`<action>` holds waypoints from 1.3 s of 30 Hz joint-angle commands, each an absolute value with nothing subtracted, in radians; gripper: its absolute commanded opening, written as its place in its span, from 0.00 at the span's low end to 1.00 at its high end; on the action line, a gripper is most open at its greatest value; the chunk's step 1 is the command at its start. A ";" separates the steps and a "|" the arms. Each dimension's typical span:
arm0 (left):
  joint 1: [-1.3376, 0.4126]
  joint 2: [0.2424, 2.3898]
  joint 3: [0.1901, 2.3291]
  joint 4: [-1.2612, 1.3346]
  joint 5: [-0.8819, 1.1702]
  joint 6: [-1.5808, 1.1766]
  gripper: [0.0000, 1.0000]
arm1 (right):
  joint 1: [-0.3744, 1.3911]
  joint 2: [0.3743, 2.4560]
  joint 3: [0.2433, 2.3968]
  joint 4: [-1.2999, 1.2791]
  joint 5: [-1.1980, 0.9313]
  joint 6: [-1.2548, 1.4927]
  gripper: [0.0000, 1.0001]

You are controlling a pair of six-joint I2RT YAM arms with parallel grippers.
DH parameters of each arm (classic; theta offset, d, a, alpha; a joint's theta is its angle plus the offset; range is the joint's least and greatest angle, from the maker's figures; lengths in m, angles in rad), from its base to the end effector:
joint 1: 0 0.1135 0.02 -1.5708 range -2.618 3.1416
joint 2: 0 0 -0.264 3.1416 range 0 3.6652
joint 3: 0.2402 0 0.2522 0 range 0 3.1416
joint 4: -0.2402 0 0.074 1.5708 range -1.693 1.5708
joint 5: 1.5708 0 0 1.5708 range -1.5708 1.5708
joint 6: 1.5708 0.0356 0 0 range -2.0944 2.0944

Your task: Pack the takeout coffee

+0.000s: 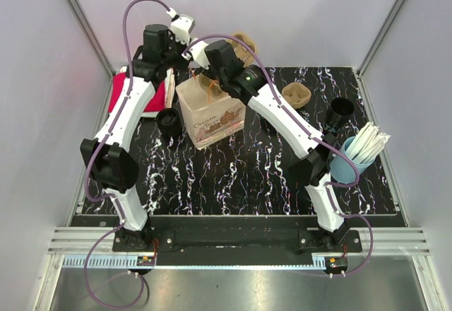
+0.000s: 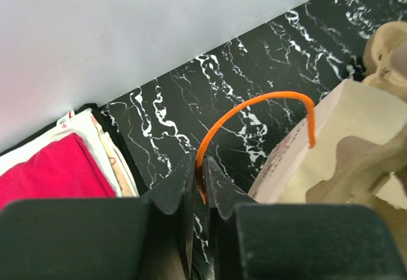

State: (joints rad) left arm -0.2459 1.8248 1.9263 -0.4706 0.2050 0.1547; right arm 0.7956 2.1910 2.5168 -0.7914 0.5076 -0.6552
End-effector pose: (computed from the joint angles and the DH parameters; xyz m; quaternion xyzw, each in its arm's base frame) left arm 0.4109 -0.1106 0.4143 0.2199 0.7926 -0.1100 0.5579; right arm 0.3485 0.3309 0.4164 -0.4480 0.7039 -0.1776 0.5218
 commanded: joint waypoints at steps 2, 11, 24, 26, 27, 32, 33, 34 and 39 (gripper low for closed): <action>-0.255 1.707 1.907 -0.448 0.178 0.043 0.06 | 0.802 2.105 2.553 -0.853 0.520 -0.548 0.51; -0.351 1.658 1.898 -0.531 0.069 -0.081 0.01 | 0.804 2.118 2.661 -0.963 0.494 -0.428 0.51; -0.396 1.720 2.060 -0.652 0.100 -0.265 0.01 | 0.807 1.915 2.379 -0.936 0.425 -0.374 0.50; -0.399 1.720 2.069 -0.653 0.132 -0.288 0.01 | 0.807 1.857 2.314 -0.927 0.391 -0.382 0.51; -0.399 1.720 2.074 -0.653 0.143 -0.313 0.01 | 0.807 1.838 2.290 -0.919 0.385 -0.387 0.50; -0.417 1.727 2.105 -0.675 0.166 -0.380 0.00 | 0.807 1.760 2.237 -0.888 0.416 -0.391 0.51; -0.423 1.727 2.100 -0.675 0.175 -0.412 0.00 | 0.808 1.756 2.238 -0.888 0.422 -0.393 0.51; -0.426 1.724 2.092 -0.676 0.179 -0.431 0.00 | 0.807 1.755 2.235 -0.890 0.426 -0.388 0.51; -0.465 1.709 2.048 -0.667 0.192 -0.498 0.00 | 0.807 1.762 2.226 -0.930 0.417 -0.341 0.51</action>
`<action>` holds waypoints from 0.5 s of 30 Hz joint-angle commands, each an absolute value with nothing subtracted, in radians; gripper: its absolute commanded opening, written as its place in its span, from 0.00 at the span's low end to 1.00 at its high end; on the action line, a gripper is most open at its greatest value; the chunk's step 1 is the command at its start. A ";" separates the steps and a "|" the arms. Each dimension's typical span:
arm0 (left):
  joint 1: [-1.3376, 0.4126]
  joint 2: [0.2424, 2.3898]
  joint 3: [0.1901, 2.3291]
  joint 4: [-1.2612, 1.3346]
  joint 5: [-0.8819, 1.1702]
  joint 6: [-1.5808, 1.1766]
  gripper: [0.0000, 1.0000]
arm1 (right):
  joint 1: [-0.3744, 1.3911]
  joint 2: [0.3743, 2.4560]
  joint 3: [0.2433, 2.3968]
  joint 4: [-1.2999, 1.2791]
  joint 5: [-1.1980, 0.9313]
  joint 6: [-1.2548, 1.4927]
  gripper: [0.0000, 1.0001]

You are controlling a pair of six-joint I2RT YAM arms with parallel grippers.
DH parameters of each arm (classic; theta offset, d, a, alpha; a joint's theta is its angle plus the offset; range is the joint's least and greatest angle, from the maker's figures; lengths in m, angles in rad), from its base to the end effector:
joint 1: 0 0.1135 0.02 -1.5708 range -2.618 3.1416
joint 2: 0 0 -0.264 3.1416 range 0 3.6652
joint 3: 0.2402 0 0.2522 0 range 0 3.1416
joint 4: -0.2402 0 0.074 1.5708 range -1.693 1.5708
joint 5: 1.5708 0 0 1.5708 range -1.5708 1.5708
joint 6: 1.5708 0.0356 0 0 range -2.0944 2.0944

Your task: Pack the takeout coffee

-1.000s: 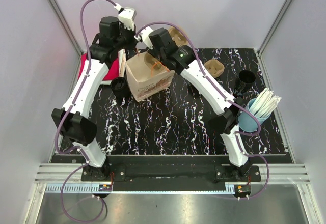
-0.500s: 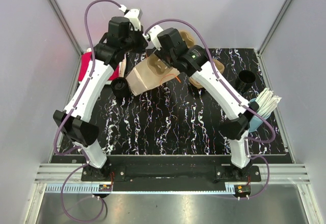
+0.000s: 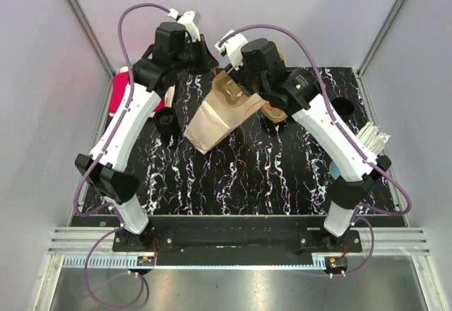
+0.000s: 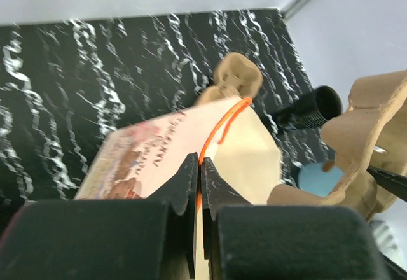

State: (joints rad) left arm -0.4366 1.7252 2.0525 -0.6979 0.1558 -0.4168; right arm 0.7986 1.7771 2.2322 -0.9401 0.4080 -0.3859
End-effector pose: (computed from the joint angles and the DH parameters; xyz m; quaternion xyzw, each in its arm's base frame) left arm 0.3375 -0.1636 0.4704 0.0521 0.8223 -0.2915 0.4859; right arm 0.2628 0.2496 0.4837 -0.3812 0.7541 -0.0661 0.5307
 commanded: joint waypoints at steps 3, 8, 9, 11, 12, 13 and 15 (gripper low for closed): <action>-0.468 1.715 2.046 -0.663 0.196 -0.511 0.00 | 0.807 1.761 2.200 -0.939 0.423 -0.330 0.50; -0.468 1.717 2.019 -0.647 0.233 -0.520 0.00 | 0.807 1.726 2.119 -0.899 0.436 -0.353 0.51; -0.468 1.715 2.014 -0.646 0.238 -0.514 0.00 | 0.807 1.723 2.111 -0.891 0.436 -0.359 0.51; -0.462 1.713 1.996 -0.643 0.235 -0.508 0.00 | 0.807 1.710 2.092 -0.871 0.433 -0.379 0.51; -0.456 1.707 1.987 -0.644 0.238 -0.503 0.00 | 0.807 1.707 2.091 -0.868 0.425 -0.385 0.51; -0.451 1.703 1.977 -0.635 0.245 -0.502 0.00 | 0.808 1.701 2.086 -0.862 0.419 -0.393 0.51; -0.428 1.689 1.941 -0.618 0.265 -0.488 0.00 | 0.807 1.694 2.079 -0.842 0.402 -0.417 0.51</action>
